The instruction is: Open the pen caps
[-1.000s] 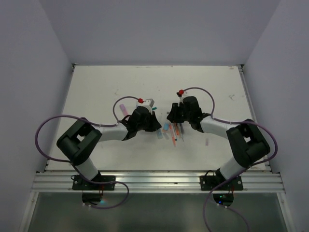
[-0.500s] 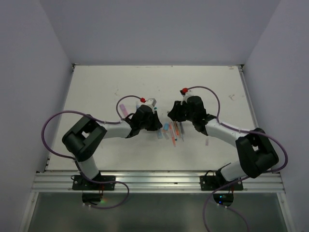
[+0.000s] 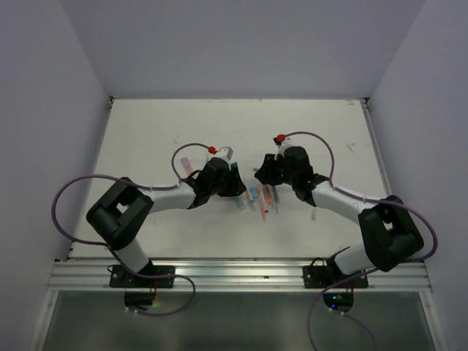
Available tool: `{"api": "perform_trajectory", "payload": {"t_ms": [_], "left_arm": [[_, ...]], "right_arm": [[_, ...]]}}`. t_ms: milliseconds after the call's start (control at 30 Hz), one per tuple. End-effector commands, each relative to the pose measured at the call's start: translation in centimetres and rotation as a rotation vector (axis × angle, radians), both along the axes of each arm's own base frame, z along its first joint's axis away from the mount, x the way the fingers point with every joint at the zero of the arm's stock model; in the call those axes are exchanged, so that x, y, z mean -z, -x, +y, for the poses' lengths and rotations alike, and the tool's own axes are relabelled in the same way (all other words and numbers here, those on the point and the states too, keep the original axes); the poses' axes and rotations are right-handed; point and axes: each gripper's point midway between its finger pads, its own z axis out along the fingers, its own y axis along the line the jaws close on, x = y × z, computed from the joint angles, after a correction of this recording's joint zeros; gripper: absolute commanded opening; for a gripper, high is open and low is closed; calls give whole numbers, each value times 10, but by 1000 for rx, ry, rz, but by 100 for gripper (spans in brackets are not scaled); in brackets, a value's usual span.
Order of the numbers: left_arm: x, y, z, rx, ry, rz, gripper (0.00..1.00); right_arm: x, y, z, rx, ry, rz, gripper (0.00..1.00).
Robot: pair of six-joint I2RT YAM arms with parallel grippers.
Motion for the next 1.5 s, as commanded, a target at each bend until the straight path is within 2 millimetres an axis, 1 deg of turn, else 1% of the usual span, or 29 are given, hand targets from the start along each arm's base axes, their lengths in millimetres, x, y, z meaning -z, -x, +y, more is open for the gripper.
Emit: {"api": "perform_trajectory", "payload": {"t_ms": [0,67,100,133,200,233,300,333,367,433,467,500,533,567,633,667,700,733,767,867,933,967,1067,1200,1300,1333,1400,1433,1467], "left_arm": [[-54,-13,6,-63,37,-118,49],[-78,-20,15,-101,17,-176,53],[-83,-23,21,-111,-10,-199,57],[-90,-24,26,-125,-36,-208,57],[-101,-33,43,-181,-88,-259,66],[-104,-35,49,-202,-103,-274,70],[-99,-39,73,-261,-181,-268,82],[-96,-39,78,-270,-194,-255,82],[-92,-45,91,-302,-210,-241,89],[-83,-48,108,-338,-239,-209,90],[-77,-55,125,-379,-256,-186,90],[-74,-58,135,-402,-273,-174,89],[-69,-60,145,-420,-299,-159,88],[-62,-66,163,-469,-339,-143,85],[-56,-69,175,-493,-379,-125,79],[-48,-72,184,-510,-408,-107,76],[-44,-74,186,-516,-417,-95,73],[-38,-74,190,-520,-431,-77,67],[-28,-75,194,-526,-446,-49,66],[-10,-78,202,-543,-474,-12,63],[-4,-83,202,-545,-473,2,61],[6,-84,205,-547,-487,25,60],[18,-87,204,-537,-490,55,57],[26,-85,203,-528,-488,68,46],[29,-81,205,-526,-492,74,32],[29,-80,204,-524,-488,76,23],[28,-78,204,-524,-478,76,15],[23,-78,203,-524,-467,67,8],[20,-77,203,-523,-462,61,6]], "right_arm": [[-23,-3,0,-4,-16,-72,37],[-27,-2,-2,-7,-8,-81,37],[-31,-2,-3,-6,-6,-90,37],[-35,-2,-3,-6,-5,-100,37],[-42,0,-4,-9,-8,-111,38],[-45,1,-5,-10,-10,-115,41],[-50,5,-7,-13,-4,-121,44],[-54,6,-8,-14,-8,-131,45],[-53,7,-10,-14,5,-129,45],[-57,10,-13,-14,8,-138,46],[-57,12,-14,-16,12,-136,46],[-58,14,-14,-18,12,-137,46],[-59,16,-16,-18,10,-141,47],[-58,18,-16,-18,9,-139,47],[-55,21,-17,-17,5,-137,47],[-56,21,-17,-16,-3,-142,47],[-55,22,-16,-23,-6,-138,47],[-54,22,-15,-24,-9,-137,47],[-53,22,-15,-27,-10,-135,47],[-54,22,-13,-37,-17,-138,47],[-53,23,-13,-38,-17,-136,47],[-53,23,-13,-38,-18,-138,47],[-50,24,-12,-43,-19,-132,47],[-49,27,-13,-43,-18,-129,47],[-51,26,-13,-44,-22,-135,47],[-52,26,-13,-44,-23,-137,47],[-55,25,-11,-47,-32,-138,47],[-57,26,-10,-52,-37,-142,47],[-60,25,-9,-53,-45,-146,47]]}}
